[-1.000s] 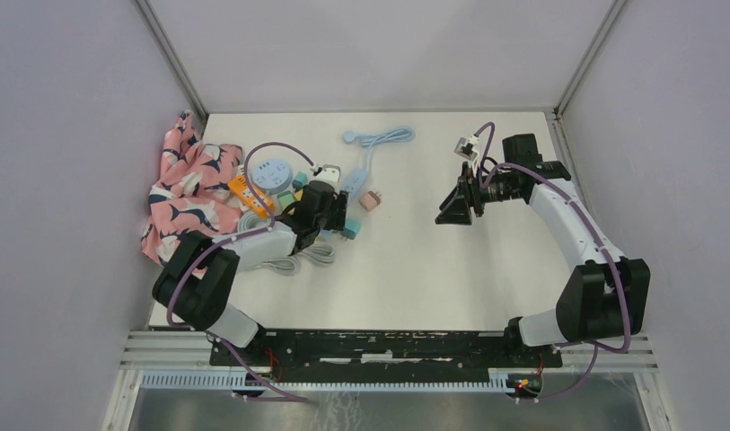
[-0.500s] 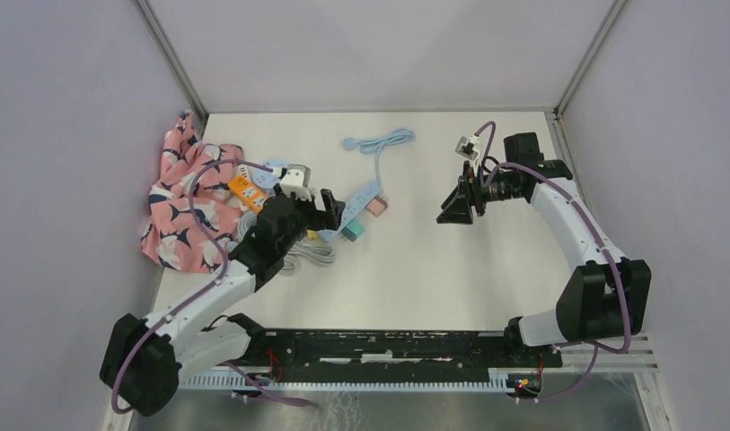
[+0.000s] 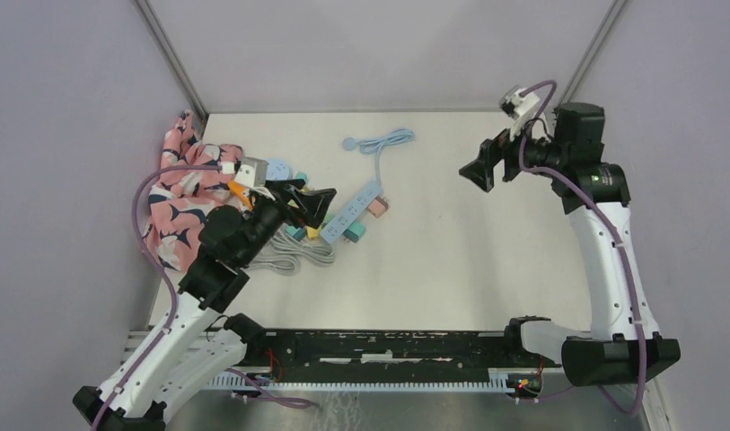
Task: Pull the plug off the socket
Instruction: Reset both arms
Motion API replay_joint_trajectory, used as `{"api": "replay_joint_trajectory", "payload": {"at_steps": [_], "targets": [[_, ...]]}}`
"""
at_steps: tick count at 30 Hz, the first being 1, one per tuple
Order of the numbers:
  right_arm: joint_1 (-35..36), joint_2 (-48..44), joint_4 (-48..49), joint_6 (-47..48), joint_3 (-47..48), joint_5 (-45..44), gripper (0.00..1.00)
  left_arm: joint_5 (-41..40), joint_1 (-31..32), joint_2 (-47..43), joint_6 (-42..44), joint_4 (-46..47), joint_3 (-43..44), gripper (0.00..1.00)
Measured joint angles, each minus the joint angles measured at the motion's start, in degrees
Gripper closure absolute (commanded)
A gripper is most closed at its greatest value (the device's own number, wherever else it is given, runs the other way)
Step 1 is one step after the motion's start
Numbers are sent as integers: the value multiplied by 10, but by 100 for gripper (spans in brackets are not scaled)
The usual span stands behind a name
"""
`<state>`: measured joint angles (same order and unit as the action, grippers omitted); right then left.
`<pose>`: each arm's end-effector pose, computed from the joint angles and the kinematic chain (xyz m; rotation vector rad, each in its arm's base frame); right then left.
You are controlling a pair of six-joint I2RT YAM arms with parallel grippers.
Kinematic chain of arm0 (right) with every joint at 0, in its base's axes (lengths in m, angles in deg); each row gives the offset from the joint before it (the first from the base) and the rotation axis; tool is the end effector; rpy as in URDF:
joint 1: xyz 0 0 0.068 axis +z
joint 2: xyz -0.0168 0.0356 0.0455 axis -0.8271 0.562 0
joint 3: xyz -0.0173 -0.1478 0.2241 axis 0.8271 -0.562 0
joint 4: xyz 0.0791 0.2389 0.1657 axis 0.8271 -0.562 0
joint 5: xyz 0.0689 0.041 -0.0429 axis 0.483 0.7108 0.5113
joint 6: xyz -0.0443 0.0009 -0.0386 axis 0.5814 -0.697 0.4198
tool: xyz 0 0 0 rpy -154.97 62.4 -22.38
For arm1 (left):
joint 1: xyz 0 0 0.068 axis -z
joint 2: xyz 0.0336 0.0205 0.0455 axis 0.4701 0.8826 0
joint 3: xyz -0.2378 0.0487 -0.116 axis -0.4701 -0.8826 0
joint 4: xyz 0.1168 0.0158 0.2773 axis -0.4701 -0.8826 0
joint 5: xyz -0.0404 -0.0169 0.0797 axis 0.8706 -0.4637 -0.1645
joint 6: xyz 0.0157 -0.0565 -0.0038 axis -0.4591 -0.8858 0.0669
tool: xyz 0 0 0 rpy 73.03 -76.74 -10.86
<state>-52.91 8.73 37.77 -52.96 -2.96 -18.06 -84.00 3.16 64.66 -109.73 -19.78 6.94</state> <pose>0.2805 0.0431 0.4106 -0.7337 1.9112 0.6620 0.1853 -0.1140 0.3476 0.1433 1.5631 -0.7786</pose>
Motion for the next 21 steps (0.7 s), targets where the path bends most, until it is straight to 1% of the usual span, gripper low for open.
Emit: {"api": "replay_joint_trajectory", "payload": {"at_steps": [4,8,15,21], "targets": [[-17,-1,14,-82,91,-33,1,0,0,10,0,-66,96,1],[-18,-12,13,-134,132,-40,1,3,0,30,0,-110,181,1],[-18,-29,-4,-238,154,-113,1,15,0,61,0,-176,263,1],[-18,-29,-26,-273,174,-165,1,25,0,76,0,-222,286,1]]}}
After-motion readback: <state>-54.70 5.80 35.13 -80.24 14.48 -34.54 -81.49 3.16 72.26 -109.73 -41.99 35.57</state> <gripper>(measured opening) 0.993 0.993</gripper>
